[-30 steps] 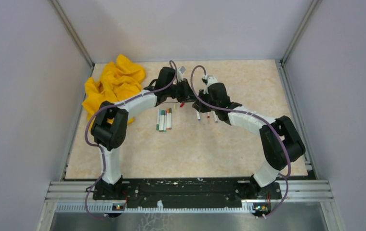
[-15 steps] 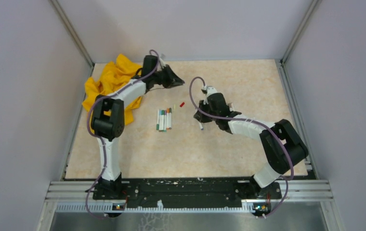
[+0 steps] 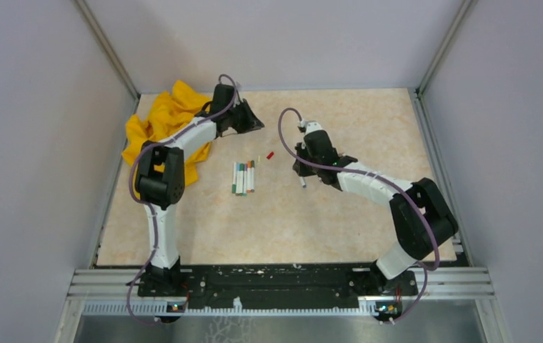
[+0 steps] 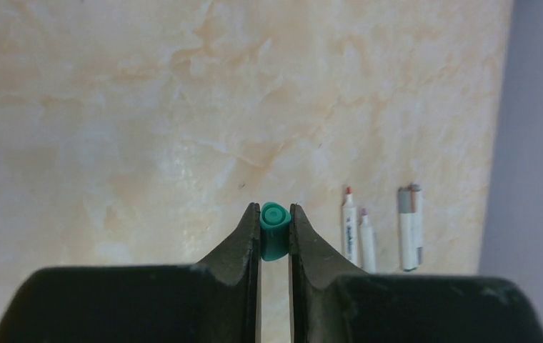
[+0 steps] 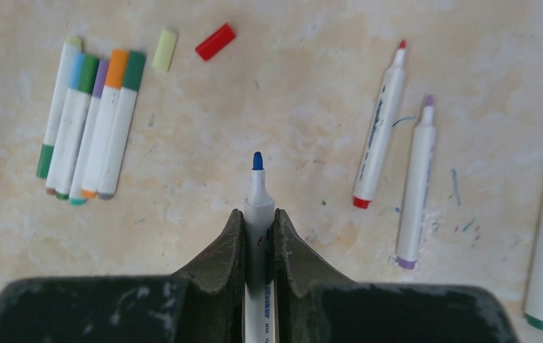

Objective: Open the pen caps

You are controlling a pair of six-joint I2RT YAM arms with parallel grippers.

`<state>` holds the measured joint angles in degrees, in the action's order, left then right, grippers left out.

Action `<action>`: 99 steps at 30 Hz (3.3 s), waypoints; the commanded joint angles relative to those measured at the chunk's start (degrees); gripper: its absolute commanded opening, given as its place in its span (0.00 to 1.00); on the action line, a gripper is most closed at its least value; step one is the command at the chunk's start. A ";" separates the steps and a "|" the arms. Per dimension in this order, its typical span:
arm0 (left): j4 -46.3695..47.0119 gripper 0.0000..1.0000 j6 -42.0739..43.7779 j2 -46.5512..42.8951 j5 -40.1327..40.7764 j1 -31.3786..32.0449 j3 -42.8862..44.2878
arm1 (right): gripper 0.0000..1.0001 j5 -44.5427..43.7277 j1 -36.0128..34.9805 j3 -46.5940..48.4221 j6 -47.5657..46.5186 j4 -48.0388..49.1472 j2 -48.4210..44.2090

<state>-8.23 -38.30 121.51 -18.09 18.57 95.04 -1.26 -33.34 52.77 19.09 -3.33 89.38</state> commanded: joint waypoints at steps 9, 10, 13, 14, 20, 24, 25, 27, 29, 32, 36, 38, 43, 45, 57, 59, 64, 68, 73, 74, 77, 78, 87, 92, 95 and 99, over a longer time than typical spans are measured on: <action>-10.44 0.21 10.68 -0.23 20.25 7.80 -4.07 | 0.00 -10.05 3.84 10.43 -2.73 -5.71 6.47; -10.49 0.23 10.75 -0.05 20.43 7.94 -4.08 | 0.00 -10.43 4.00 10.81 -2.84 -5.87 6.90; -10.57 0.28 11.13 0.68 21.08 8.53 -3.75 | 0.00 -10.98 4.48 11.48 -3.30 -5.78 8.29; -10.56 0.29 11.14 0.88 21.22 8.60 -3.73 | 0.00 -11.05 4.63 11.66 -3.44 -5.65 8.49; -10.49 0.35 11.19 1.34 21.95 8.89 -3.64 | 0.01 -11.38 5.39 13.17 -4.25 -5.62 11.20; -10.49 0.36 11.23 1.04 22.20 9.00 -3.58 | 0.05 -11.68 5.64 14.08 -4.54 -5.50 13.10; -10.45 0.36 11.23 0.90 22.34 9.10 -3.63 | 0.06 -11.79 5.70 14.21 -4.58 -5.38 13.46; -10.48 0.36 11.28 0.14 22.70 9.28 -3.80 | 0.08 -11.84 5.83 14.21 -4.67 -5.14 13.95; -10.37 0.37 11.17 -0.70 23.03 9.46 -4.11 | 0.11 -11.96 5.99 14.28 -4.61 -4.87 14.42; -9.87 0.38 11.17 -2.37 23.64 9.87 -4.91 | 0.14 -11.71 6.18 14.29 -4.76 -4.48 15.02; -8.91 0.40 10.97 -4.47 24.13 10.14 -5.92 | 0.22 -11.41 6.27 14.45 -4.98 -4.07 15.85; -8.27 0.41 10.90 -5.46 24.11 10.21 -6.53 | 0.25 -11.17 6.27 14.46 -4.96 -3.92 15.98; -7.74 0.43 10.67 -6.61 24.24 10.47 -7.24 | 0.26 -11.09 6.27 14.46 -5.18 -4.18 15.35; -7.68 0.43 10.54 -7.06 24.24 10.67 -7.41 | 0.26 -11.54 6.27 14.19 -5.37 -4.36 13.95; -1.48 0.54 8.93 -11.60 13.49 11.44 -10.65 | 0.39 -15.91 9.08 9.67 -5.88 -8.76 3.68; 1.61 0.56 8.05 -12.28 9.80 11.64 -12.42 | 0.42 -15.61 10.27 7.95 -5.52 -8.92 3.38; 5.27 0.63 7.46 -11.89 3.42 12.31 -13.54 | 0.48 -13.97 13.67 4.33 -4.79 -8.06 3.15; 5.76 0.71 7.63 -11.65 2.95 12.93 -13.57 | 0.49 -12.76 15.08 3.29 -4.67 -7.53 4.00; 5.72 0.73 7.48 -11.66 3.55 13.16 -13.73 | 0.49 -11.37 15.77 3.37 -4.54 -7.04 5.39; 5.72 0.73 7.39 -11.65 3.65 13.15 -13.74 | 0.49 -11.20 15.84 3.33 -4.58 -6.96 5.64; 5.81 0.73 7.11 -11.64 3.89 13.14 -13.89 | 0.47 -10.84 15.88 3.31 -4.55 -6.93 6.29; 5.97 0.73 6.91 -11.61 3.93 13.16 -14.00 | 0.46 -10.77 15.93 3.32 -4.56 -6.81 6.47; 6.39 0.72 6.58 -11.78 4.17 13.15 -14.27 | 0.42 -9.78 16.53 3.44 -4.47 -6.55 8.09; 6.47 0.72 6.60 -11.82 4.23 13.16 -14.45 | 0.41 -9.43 16.80 3.61 -4.33 -6.43 9.19; 6.56 0.72 6.58 -11.81 4.29 13.16 -14.53 | 0.40 -9.12 16.88 3.62 -4.23 -6.43 9.75; 6.56 0.72 6.53 -12.00 4.45 13.16 -14.60 | 0.31 -8.77 17.00 3.61 -3.92 -6.99 10.51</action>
<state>-3.36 -31.51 110.61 -13.54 31.42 80.82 -10.61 -16.91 55.77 14.33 -11.18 99.09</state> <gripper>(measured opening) 0.724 0.348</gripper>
